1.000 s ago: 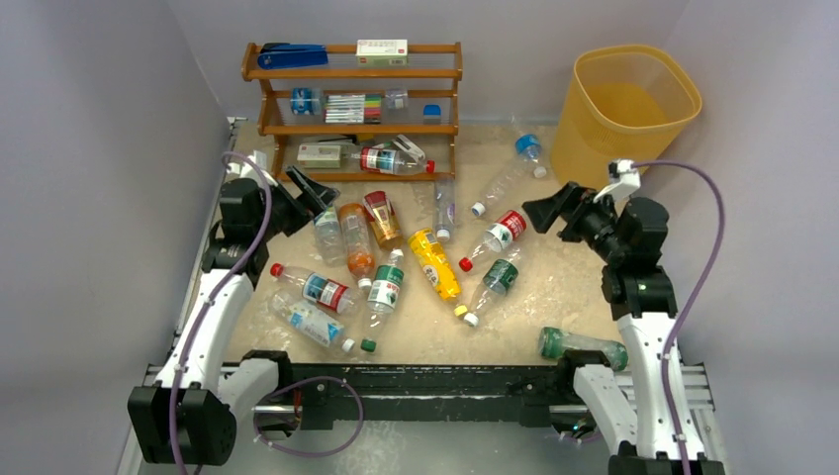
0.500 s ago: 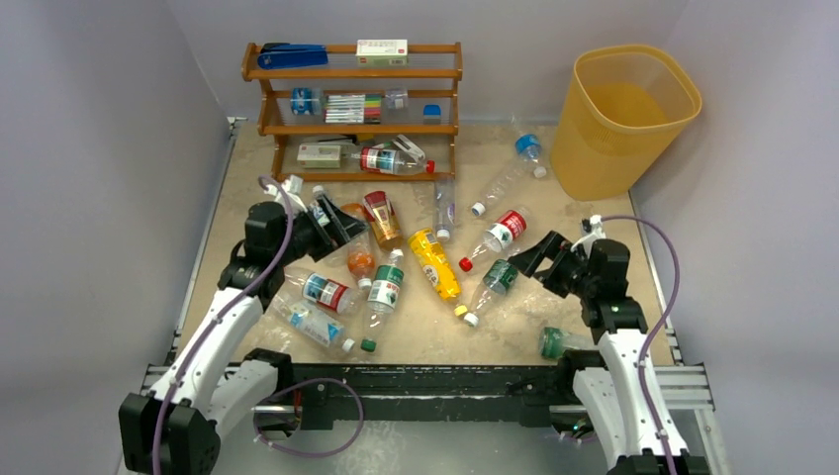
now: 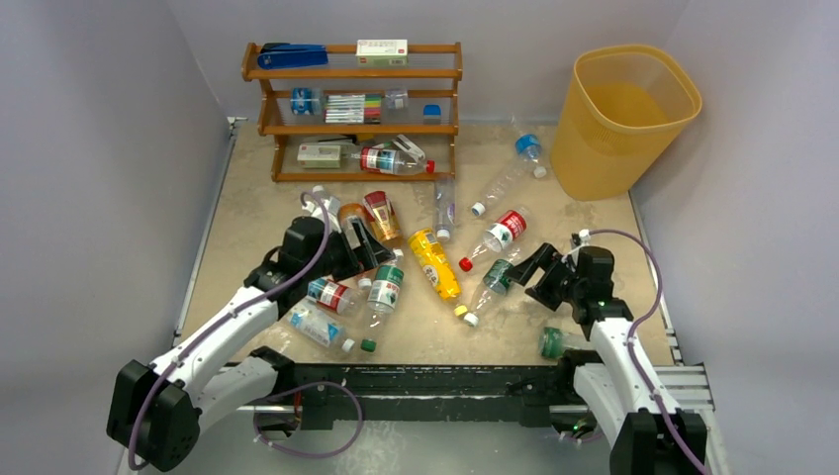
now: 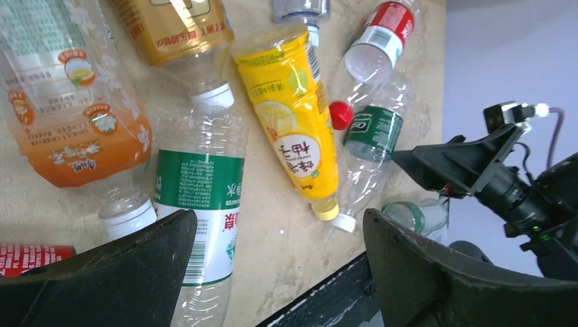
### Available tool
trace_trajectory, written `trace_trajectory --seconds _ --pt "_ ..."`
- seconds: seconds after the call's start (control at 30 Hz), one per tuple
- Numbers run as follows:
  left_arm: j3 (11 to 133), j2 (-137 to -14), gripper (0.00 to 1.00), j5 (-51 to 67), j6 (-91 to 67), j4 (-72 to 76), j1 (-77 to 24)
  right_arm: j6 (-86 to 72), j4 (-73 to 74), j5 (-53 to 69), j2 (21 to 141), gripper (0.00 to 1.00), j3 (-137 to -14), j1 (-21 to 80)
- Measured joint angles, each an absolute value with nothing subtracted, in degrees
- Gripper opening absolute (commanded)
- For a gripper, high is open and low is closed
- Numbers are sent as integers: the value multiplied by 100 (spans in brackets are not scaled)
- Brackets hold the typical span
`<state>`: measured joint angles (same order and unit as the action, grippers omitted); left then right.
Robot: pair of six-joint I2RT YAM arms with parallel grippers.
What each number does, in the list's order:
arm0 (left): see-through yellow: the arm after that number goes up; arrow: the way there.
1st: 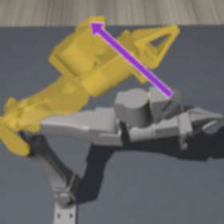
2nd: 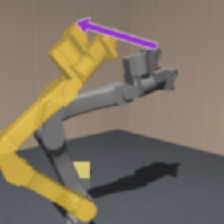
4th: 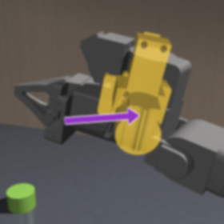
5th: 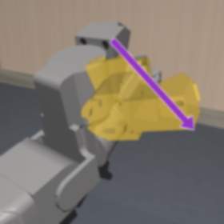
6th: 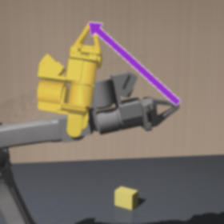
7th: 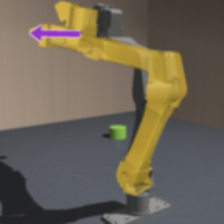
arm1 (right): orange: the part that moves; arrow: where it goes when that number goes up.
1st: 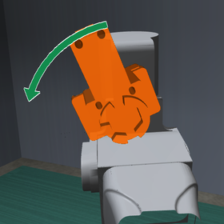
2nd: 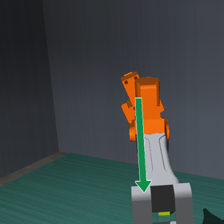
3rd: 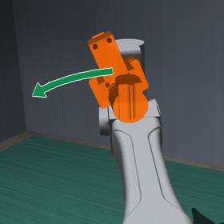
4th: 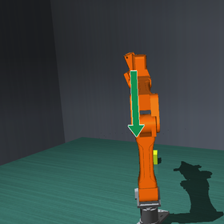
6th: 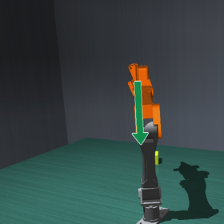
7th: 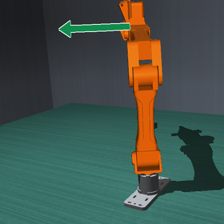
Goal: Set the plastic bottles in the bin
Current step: Pick up the plastic bottle at the center of the board.
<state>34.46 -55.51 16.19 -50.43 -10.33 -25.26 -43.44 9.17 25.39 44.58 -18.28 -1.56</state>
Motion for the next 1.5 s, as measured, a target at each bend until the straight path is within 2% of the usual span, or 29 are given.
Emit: trace_trajectory --seconds 0.53,0.83,0.97,1.1,1.27,1.5 --pt "3076 -5426 92 600 -5452 -794 -3295 -4383 -49 2528 5564 87 -1828 -119" --pt "3415 -5494 92 399 -5489 -878 -3548 -4657 -764 2443 6254 84 -1831 425" --pt "3441 -5437 92 351 -5492 -882 -3612 -4823 -1020 2344 6532 75 -1861 858" --pt "3465 -5358 92 281 -5492 -958 -3691 -4910 -1114 2300 6652 59 -1887 1002" --pt "3588 -5129 92 183 -5492 -1085 -3732 -4893 -1074 2180 6635 44 -1957 1024" --pt "3634 -5170 92 145 -5492 -1074 -3732 -4711 -703 2102 6418 42 -2370 1024"
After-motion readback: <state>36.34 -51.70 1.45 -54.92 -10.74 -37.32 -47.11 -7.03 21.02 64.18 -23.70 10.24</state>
